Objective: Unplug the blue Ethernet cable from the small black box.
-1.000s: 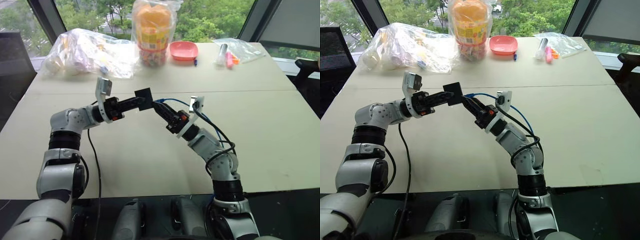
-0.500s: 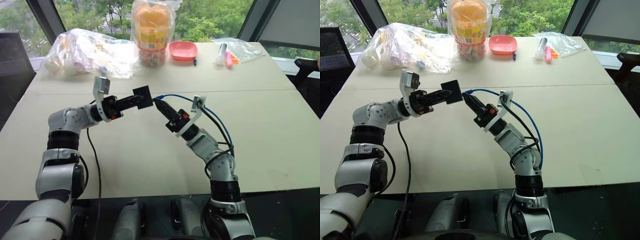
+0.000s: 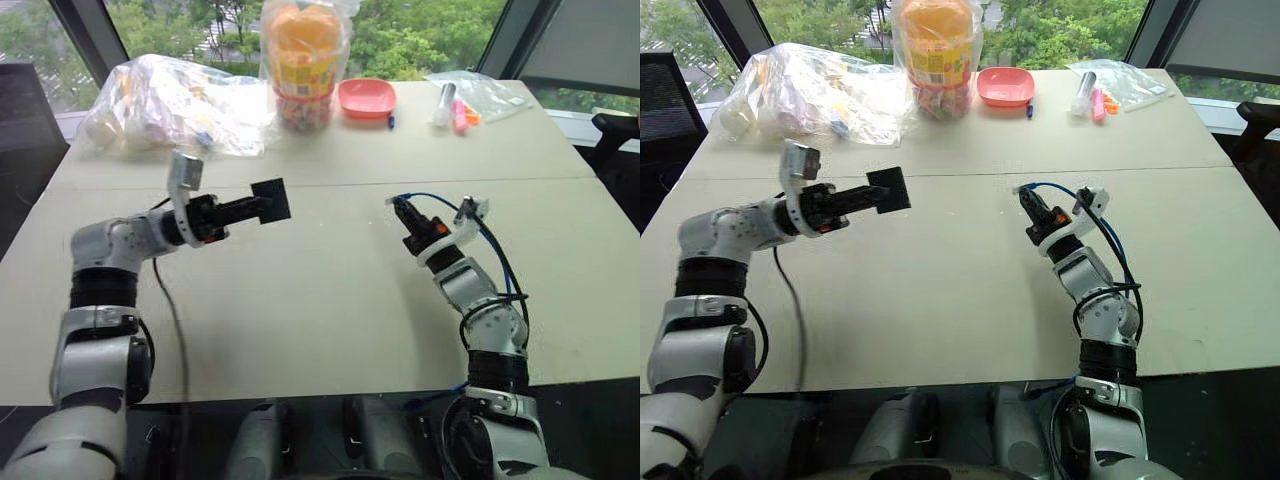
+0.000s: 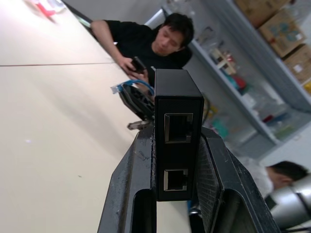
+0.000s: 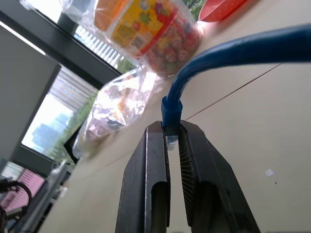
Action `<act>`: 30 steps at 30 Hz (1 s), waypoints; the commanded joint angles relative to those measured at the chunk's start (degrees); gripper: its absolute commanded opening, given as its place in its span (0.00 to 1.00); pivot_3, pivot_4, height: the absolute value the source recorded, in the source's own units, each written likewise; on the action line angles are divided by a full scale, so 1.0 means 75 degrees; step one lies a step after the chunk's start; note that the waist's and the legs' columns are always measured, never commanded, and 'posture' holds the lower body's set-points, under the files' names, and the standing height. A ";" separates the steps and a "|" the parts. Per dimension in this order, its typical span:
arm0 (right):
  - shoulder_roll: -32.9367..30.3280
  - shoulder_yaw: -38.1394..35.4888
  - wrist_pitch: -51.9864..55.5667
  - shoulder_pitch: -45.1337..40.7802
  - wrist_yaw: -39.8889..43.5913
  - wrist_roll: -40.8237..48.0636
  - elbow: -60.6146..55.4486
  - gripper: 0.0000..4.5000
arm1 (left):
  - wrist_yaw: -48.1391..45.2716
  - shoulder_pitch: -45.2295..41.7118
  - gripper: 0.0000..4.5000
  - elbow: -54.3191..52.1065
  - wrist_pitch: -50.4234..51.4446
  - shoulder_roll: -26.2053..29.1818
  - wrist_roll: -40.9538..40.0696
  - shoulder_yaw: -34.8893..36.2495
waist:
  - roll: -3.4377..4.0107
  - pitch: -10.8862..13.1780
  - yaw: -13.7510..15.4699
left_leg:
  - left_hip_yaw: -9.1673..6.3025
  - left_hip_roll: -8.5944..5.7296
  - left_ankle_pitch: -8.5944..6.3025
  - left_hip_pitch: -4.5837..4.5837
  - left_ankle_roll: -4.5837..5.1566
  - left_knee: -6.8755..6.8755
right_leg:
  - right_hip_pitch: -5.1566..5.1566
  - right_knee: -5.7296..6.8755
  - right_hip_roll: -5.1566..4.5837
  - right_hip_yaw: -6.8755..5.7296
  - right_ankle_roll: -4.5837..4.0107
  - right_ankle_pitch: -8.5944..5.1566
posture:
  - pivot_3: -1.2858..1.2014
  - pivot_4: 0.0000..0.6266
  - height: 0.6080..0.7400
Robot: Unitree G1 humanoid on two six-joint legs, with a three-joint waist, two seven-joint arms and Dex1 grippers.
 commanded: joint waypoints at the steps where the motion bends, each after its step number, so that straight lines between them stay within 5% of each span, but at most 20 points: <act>1: -0.0431 0.0547 0.0049 -0.0243 -0.0183 -0.1053 0.0317 0.01 | 0.0855 0.0016 0.11 -0.0390 -0.1835 -0.0428 0.1050 -0.0531 | 0.0000 0.0000 0.0038 | 0.0006 0.0000 -0.0001 -0.0001 0.0001 0.0000 | 0.0000 -0.0004 -0.0001 0.0000 0.0000 0.0000 | 0.52 0.24 1.00; 5: -0.0763 0.0831 0.0048 -0.0489 -0.0236 -0.1773 0.0553 0.38 | 0.1414 -0.0024 0.11 -0.0334 -0.2934 -0.0966 0.1411 -0.0550 | -0.0002 0.0000 0.0037 | 0.0013 -0.0001 -0.0001 -0.0006 0.0008 0.0006 | 0.0003 -0.0012 -0.0003 0.0001 0.0000 0.0000 | 0.52 0.24 1.00; 10: -0.1349 0.1267 0.0278 -0.0354 0.0338 -0.2245 -0.0006 0.95 | 0.2086 0.0130 0.11 -0.0144 -0.4663 -0.1441 0.2310 -0.1000 | -0.0002 0.0000 0.0043 | 0.0014 -0.0001 -0.0001 -0.0006 0.0010 0.0006 | 0.0003 -0.0012 0.0001 -0.0003 0.0017 0.0010 | 0.52 0.24 1.00; 11: -0.1577 0.1538 0.0600 -0.0118 0.0690 -0.2161 -0.0521 0.99 | 0.2354 0.0118 0.11 -0.0013 -0.5037 -0.1566 0.2517 -0.1053 | -0.0001 0.0000 0.0058 | 0.0014 -0.0001 -0.0001 -0.0006 0.0012 0.0006 | 0.0004 -0.0012 0.0001 -0.0003 0.0019 0.0011 | 0.52 0.24 1.00; 15: -0.2206 0.2231 0.1662 0.0947 0.1726 -0.1374 -0.2690 0.99 | 0.3337 0.0085 0.11 0.0427 -0.6061 -0.2077 0.3083 -0.1172 | -0.0007 -0.0001 0.0081 | 0.0012 0.0002 -0.0012 -0.0007 0.0032 0.0008 | 0.0012 -0.0020 0.0009 -0.0011 0.0026 0.0012 | 0.52 0.24 1.00; 21: -0.1789 0.1831 0.2134 0.1293 0.1490 -0.0709 -0.3319 0.99 | 0.3907 0.0086 0.11 0.1238 -0.7013 -0.2531 0.3533 -0.1307 | -0.0010 0.0001 0.0060 | 0.0016 0.0007 -0.0010 0.0010 0.0050 0.0036 | 0.0052 -0.0039 0.0017 -0.0017 0.0062 0.0032 | 0.52 0.24 1.00; 22: -0.1752 0.1801 0.2125 0.1281 0.1442 -0.0735 -0.3323 1.00 | 0.3937 0.0084 0.29 0.1315 -0.7085 -0.2550 0.3566 -0.1321 | -0.0010 0.0001 0.0064 | 0.0015 0.0007 -0.0007 0.0019 0.0054 0.0039 | 0.0063 -0.0039 0.0017 -0.0017 0.0064 0.0034 | 0.52 0.24 1.00; 30: -0.1781 0.1367 0.2012 0.1308 0.1332 -0.0718 -0.3383 1.00 | 0.3858 0.0381 0.97 0.0653 -0.6700 -0.2256 0.3376 -0.1132 | -0.0010 0.0001 0.0064 | 0.0015 0.0003 -0.0006 0.0014 0.0064 0.0041 | 0.0063 -0.0041 0.0016 -0.0018 0.0069 0.0037 | 0.52 0.24 1.00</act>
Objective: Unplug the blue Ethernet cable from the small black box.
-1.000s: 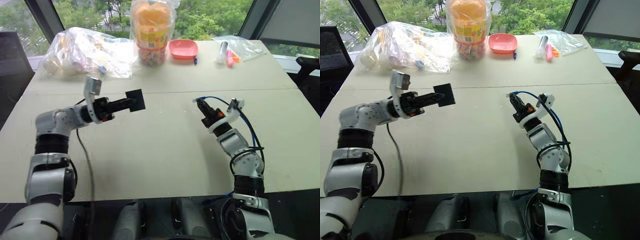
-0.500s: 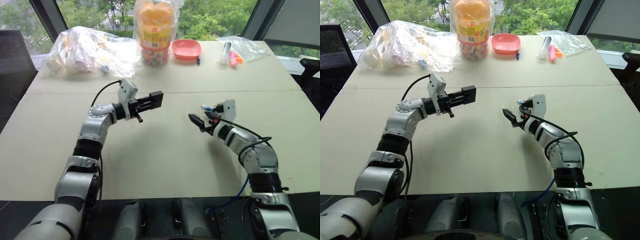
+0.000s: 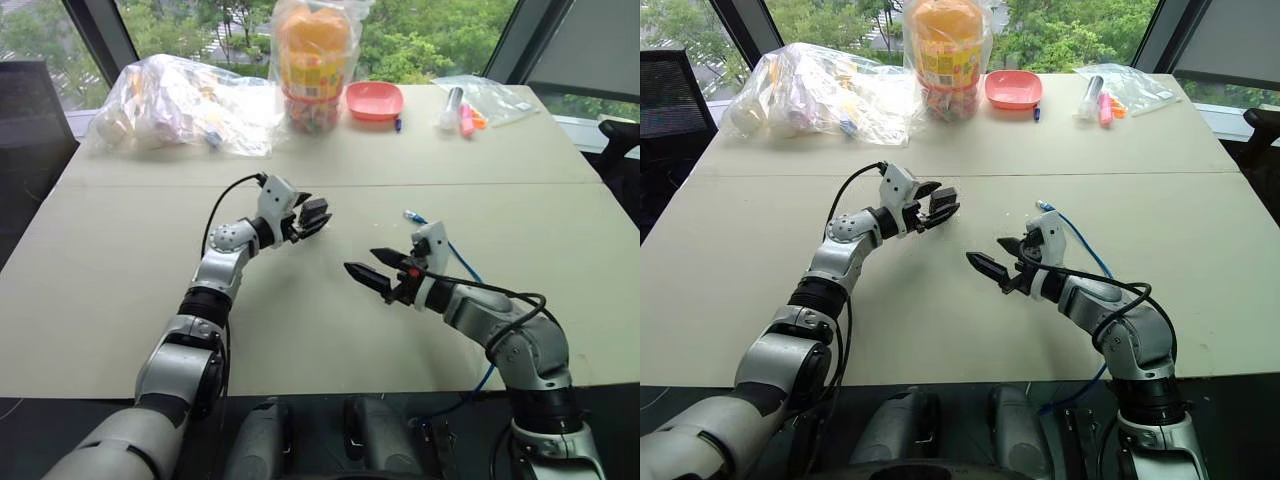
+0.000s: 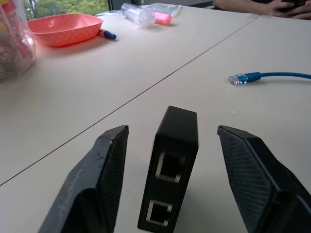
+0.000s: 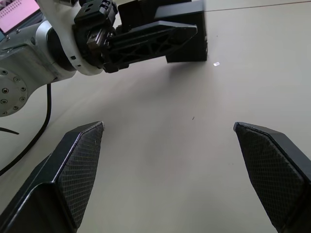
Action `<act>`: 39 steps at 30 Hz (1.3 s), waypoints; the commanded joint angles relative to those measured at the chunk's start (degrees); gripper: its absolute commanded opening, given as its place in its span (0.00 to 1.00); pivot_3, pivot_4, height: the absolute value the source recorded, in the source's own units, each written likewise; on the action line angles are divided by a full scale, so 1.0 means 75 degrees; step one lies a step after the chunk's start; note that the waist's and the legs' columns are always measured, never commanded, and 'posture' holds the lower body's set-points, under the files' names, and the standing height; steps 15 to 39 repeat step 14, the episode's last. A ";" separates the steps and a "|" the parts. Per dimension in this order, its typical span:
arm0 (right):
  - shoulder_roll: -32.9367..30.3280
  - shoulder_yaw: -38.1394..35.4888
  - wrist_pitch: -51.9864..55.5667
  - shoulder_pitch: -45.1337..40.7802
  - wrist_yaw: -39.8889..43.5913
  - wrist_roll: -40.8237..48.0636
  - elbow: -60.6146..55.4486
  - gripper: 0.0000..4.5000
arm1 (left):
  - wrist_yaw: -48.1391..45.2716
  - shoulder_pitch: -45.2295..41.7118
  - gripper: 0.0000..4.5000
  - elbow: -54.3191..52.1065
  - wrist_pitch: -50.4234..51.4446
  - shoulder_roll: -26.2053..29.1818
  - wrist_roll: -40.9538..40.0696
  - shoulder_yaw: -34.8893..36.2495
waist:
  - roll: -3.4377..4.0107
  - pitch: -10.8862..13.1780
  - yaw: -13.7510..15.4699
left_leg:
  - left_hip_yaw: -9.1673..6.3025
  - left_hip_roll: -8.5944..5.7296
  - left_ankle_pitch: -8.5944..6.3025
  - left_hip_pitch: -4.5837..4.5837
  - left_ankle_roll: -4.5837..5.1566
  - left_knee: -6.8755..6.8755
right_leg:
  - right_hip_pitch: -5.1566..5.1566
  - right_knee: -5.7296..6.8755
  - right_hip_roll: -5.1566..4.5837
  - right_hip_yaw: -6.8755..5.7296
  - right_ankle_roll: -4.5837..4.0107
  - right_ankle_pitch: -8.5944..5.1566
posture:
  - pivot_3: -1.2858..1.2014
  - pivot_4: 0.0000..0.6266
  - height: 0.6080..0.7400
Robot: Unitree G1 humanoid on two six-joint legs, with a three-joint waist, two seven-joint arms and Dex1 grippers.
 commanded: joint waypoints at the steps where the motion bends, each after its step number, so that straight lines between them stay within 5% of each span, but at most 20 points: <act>1: -0.0036 -0.0523 -0.0187 -0.0038 -0.0041 0.0157 -0.0216 1.00 | -0.0167 0.0311 0.97 -0.1130 0.0587 0.0345 -0.0380 0.0271 | 0.0000 0.0000 -0.0030 | 0.0000 0.0000 0.0000 0.0000 0.0001 -0.0001 | 0.0000 0.0000 0.0000 0.0000 0.0000 0.0000 | 0.52 0.24 1.00; 8: -0.0154 -0.1753 -0.0810 0.0026 -0.0256 0.0087 0.0084 1.00 | -0.0830 0.1813 0.97 -0.5062 0.3978 0.1690 -0.2094 0.0754 | 0.0003 -0.0001 -0.0032 | -0.0003 0.0003 0.0000 0.0004 0.0000 -0.0002 | 0.0000 0.0005 -0.0001 0.0002 -0.0001 0.0000 | 0.52 0.24 1.00; 14: -0.0335 -0.2025 -0.1667 0.0333 -0.0333 -0.0607 0.0271 1.00 | -0.0469 0.3128 0.97 -0.6894 0.5675 0.2529 -0.2932 0.1259 | 0.0005 -0.0003 -0.0007 | -0.0005 0.0002 0.0000 0.0008 -0.0001 -0.0002 | 0.0006 0.0004 -0.0004 0.0003 -0.0003 -0.0001 | 0.52 0.24 1.00; 39: -0.0335 -0.2025 -0.1667 0.0333 -0.0333 -0.0607 0.0271 1.00 | -0.0469 0.3128 0.97 -0.6894 0.5675 0.2529 -0.2932 0.1259 | 0.0005 -0.0003 -0.0007 | -0.0005 0.0002 0.0000 0.0008 -0.0001 -0.0002 | 0.0006 0.0004 -0.0004 0.0003 -0.0003 -0.0001 | 0.52 0.24 1.00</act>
